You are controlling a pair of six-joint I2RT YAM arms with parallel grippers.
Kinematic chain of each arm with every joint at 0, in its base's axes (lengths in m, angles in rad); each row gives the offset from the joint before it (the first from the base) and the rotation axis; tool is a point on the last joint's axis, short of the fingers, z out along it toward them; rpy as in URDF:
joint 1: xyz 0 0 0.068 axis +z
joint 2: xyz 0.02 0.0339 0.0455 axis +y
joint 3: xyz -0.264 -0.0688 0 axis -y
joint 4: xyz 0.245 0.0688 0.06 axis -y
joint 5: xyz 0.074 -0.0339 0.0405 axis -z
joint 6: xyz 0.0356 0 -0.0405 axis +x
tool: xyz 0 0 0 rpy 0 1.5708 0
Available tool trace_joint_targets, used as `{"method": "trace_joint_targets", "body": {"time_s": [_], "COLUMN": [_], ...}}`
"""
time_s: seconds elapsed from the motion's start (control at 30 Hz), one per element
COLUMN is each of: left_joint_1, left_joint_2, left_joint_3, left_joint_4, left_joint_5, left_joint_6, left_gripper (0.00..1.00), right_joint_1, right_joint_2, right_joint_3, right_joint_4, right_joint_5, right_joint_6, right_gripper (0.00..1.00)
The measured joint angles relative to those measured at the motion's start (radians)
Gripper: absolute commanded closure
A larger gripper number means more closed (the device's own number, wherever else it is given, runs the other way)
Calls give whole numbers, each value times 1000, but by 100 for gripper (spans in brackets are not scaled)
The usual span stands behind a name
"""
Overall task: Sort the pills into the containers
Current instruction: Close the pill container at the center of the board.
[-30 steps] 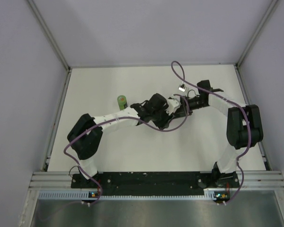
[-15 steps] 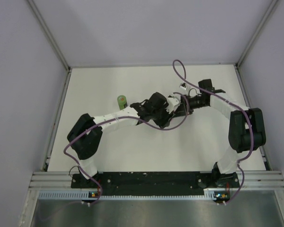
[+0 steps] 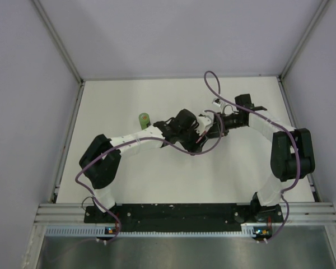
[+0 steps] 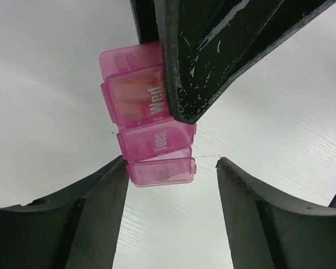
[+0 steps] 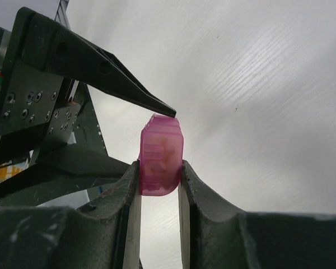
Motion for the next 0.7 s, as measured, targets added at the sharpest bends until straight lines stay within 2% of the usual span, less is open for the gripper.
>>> {"method": "trace_joint_targets", "body": {"time_s": [0.23, 0.47, 0.7], "left_joint_1": [29, 70, 130], "left_joint_2": [-12, -22, -22], "left_joint_3": [0, 0, 0], "left_joint_4": [-6, -5, 3], "left_joint_5": [70, 174, 320], "left_joint_6": [-1, -10, -35], "left_gripper": [29, 38, 32], "right_joint_1": [0, 0, 0], "right_joint_2": [0, 0, 0], "right_joint_3": [0, 0, 0], "right_joint_4": [-3, -18, -49], "right_joint_5": [-23, -47, -70], "right_joint_6": [-32, -69, -104], "right_gripper": [100, 100, 100]}}
